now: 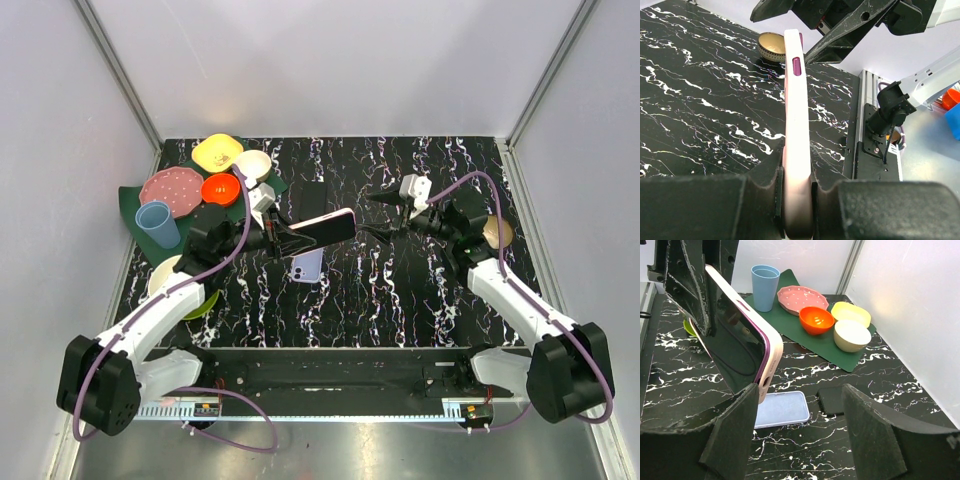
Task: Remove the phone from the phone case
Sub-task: Remove the phone case from the phone.
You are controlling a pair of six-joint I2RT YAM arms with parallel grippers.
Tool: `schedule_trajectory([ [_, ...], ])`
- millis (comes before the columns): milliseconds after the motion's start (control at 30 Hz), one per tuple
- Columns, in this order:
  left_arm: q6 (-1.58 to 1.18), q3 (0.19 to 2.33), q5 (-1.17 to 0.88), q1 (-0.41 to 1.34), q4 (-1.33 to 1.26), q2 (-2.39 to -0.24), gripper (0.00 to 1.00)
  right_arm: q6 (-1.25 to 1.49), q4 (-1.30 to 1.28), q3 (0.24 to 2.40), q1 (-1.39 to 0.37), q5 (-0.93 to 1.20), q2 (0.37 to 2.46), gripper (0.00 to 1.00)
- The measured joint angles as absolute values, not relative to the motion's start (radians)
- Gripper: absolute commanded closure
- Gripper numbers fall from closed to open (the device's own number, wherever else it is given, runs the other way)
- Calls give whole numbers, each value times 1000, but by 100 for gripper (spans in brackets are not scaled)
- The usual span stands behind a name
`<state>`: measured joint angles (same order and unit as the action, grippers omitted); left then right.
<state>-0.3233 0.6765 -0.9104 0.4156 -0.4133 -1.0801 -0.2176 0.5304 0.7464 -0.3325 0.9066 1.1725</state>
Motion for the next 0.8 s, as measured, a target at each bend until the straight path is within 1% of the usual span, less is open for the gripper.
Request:
schedule_trajectory([
  [800,-340,661,-944,414,-421,-1084,100,-185,555,746,-332,911,1212,28],
])
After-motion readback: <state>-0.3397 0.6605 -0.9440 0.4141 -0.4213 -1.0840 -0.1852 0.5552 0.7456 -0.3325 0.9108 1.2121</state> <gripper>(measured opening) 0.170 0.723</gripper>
